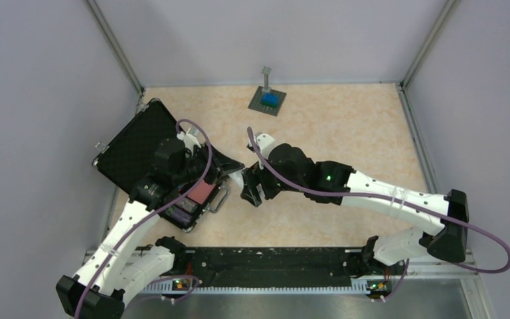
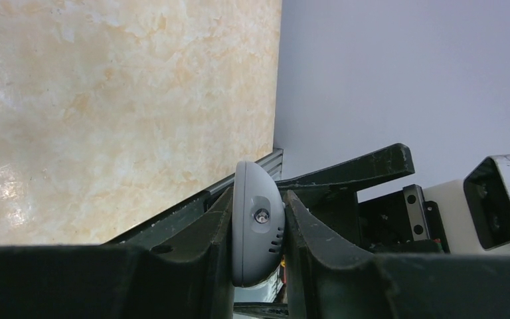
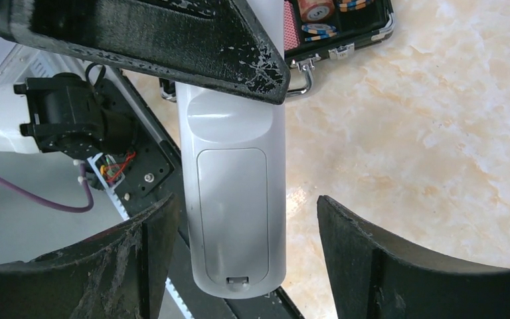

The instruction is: Load the batteries into the remote control

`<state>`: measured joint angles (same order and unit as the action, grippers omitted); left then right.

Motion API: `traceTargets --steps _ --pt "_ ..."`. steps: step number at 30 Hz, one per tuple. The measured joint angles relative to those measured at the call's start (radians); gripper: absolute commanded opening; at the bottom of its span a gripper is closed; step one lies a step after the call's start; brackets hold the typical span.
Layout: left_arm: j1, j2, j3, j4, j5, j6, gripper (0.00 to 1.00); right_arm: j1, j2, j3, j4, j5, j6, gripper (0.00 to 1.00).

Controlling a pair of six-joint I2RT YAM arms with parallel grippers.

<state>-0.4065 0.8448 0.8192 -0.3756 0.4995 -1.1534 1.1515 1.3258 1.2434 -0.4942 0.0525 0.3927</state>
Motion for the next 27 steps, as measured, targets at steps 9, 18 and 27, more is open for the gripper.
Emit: traceTargets --steps 9,18,27 --pt "0.000 0.004 0.000 0.007 -0.002 -0.005 0.07 0.005 0.012 -0.013 0.021 -0.007 0.001 0.36" --pt "0.000 -0.021 -0.011 0.070 0.005 -0.030 0.64 0.005 0.010 -0.013 0.031 -0.008 0.051 0.26" --pt "0.000 -0.142 -0.056 0.290 0.031 -0.052 0.68 -0.007 -0.052 -0.013 0.120 -0.092 0.236 0.26"
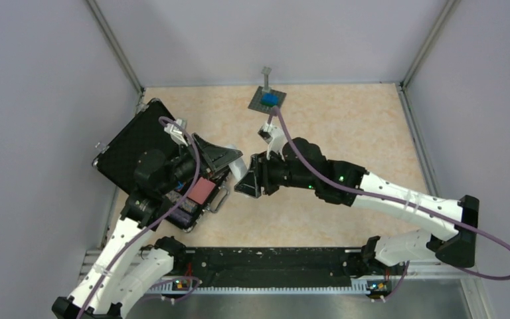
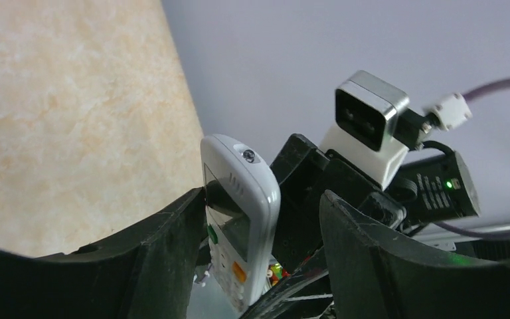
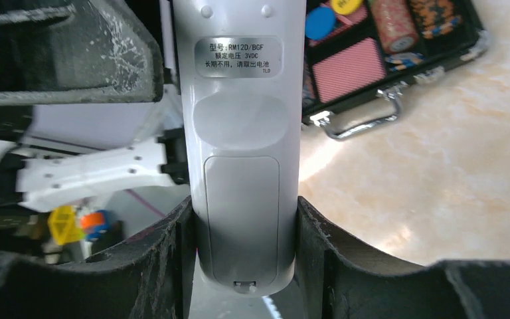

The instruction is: Load the batteries into the remote control

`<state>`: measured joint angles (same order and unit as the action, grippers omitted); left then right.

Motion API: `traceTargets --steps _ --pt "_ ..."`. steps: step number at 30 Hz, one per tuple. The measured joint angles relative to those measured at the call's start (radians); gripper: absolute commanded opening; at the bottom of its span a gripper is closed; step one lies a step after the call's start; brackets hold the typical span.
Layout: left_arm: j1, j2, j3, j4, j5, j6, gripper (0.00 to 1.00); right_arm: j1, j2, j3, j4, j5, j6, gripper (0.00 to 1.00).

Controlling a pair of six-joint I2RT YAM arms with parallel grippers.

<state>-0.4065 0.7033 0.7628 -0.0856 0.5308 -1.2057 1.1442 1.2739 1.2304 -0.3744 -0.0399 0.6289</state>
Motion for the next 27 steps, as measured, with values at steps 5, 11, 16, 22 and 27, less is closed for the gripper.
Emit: traceTargets --steps 5,11,16,22,27 --pt "0.000 -0.042 -0.005 0.135 0.012 -0.004 0.68 -0.021 -0.048 -0.009 0.103 -0.109 0.138 0.27" --pt "0.000 -0.072 -0.006 0.262 0.041 -0.023 0.66 -0.024 -0.074 -0.061 0.297 -0.239 0.304 0.27" --pt "-0.002 -0.066 -0.006 0.304 0.071 -0.026 0.62 -0.027 -0.076 -0.092 0.386 -0.294 0.389 0.27" --pt "-0.010 -0.060 -0.006 0.335 0.087 -0.068 0.21 -0.031 -0.076 -0.104 0.422 -0.323 0.415 0.27" --pt "-0.014 -0.060 -0.014 0.340 0.085 -0.077 0.00 -0.034 -0.075 -0.111 0.435 -0.335 0.437 0.42"
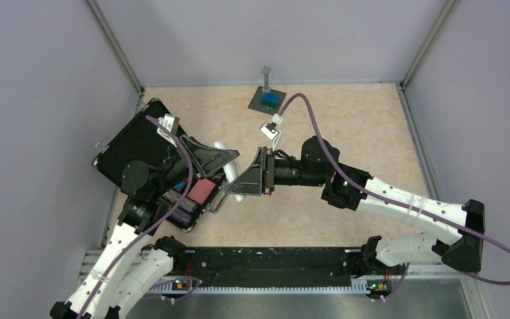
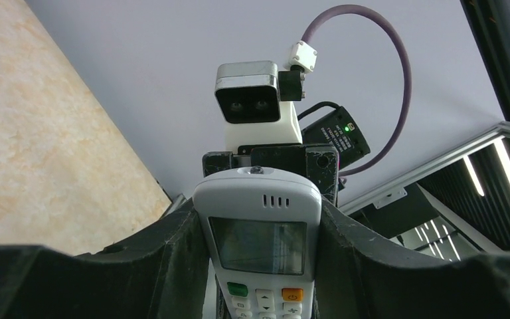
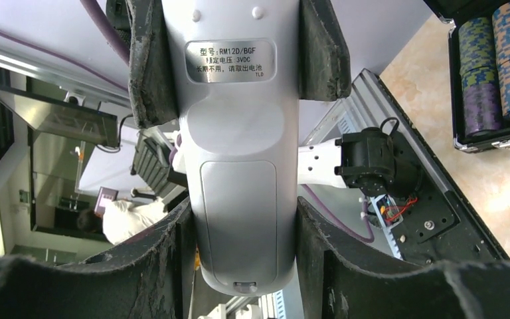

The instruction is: Load the batteries into the remote control

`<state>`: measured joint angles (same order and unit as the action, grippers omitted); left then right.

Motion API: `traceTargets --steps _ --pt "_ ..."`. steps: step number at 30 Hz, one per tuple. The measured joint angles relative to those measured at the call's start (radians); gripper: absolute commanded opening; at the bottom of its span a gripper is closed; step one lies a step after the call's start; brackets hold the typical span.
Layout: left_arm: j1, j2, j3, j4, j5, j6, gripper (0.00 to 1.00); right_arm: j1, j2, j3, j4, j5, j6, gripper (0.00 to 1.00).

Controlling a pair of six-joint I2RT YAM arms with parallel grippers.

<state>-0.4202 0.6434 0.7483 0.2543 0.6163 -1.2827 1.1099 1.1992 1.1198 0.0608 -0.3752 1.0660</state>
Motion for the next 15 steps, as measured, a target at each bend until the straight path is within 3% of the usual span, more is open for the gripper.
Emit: traceTargets --steps 3,5,9,15 --pt "0.000 0.000 -0.001 0.000 -0.001 0.000 0.00 0.000 0.000 0.000 -0.005 0.004 0.001 0.70" --pt "0.000 0.000 -0.001 -0.005 -0.003 0.018 0.00 -0.001 -0.002 0.000 -0.015 0.021 0.011 0.80" --pt "0.000 -0.007 0.000 -0.069 -0.018 0.073 0.00 -0.006 -0.020 0.000 -0.085 0.077 0.002 0.87" --pt "0.000 0.002 0.006 -0.207 -0.065 0.134 0.00 -0.040 -0.114 -0.019 -0.200 0.148 -0.034 0.88"
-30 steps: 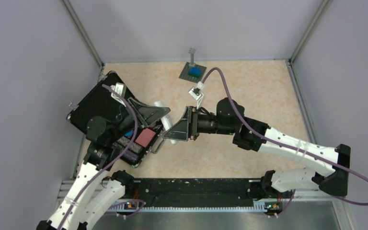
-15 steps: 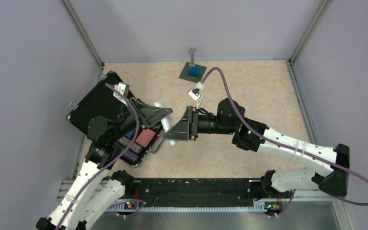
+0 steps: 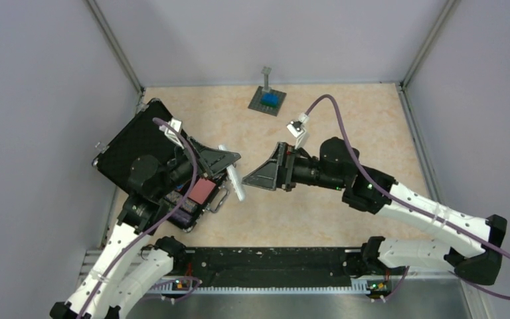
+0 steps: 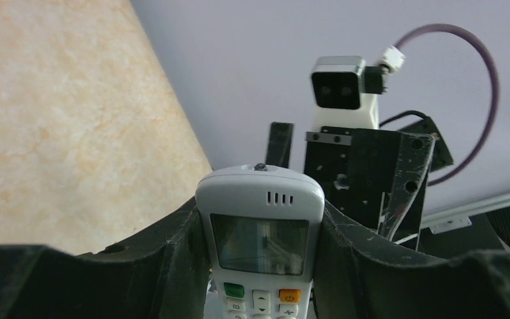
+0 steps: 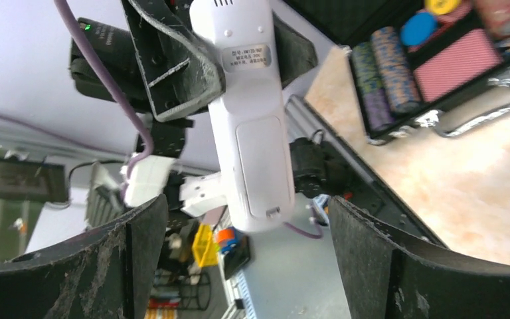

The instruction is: Load the batteries into the remote control

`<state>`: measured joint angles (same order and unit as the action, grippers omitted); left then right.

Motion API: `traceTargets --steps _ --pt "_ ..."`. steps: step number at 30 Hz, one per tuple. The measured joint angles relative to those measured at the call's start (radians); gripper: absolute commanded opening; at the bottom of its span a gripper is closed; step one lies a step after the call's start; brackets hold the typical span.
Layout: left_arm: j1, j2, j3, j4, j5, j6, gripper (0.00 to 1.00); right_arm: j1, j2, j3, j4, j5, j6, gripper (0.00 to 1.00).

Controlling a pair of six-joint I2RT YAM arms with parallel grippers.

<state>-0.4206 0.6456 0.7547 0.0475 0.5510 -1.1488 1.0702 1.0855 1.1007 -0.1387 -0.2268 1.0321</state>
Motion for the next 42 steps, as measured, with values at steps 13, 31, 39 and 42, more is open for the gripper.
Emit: traceTargets --steps 13,31,39,42 --pt "-0.225 0.283 0.106 -0.294 -0.294 0.146 0.00 -0.051 -0.230 -0.035 -0.534 0.421 -0.107 0.87" --pt "-0.442 1.149 0.596 -0.510 -0.736 0.215 0.00 -0.052 -0.347 -0.080 -0.785 0.623 -0.124 0.85" --pt "-0.455 1.297 0.650 -0.558 -0.762 0.262 0.00 -0.052 -0.429 -0.114 -0.801 0.626 -0.114 0.83" --pt "-0.457 1.324 0.659 -0.588 -0.780 0.262 0.04 -0.052 -0.449 -0.124 -0.802 0.627 -0.104 0.83"
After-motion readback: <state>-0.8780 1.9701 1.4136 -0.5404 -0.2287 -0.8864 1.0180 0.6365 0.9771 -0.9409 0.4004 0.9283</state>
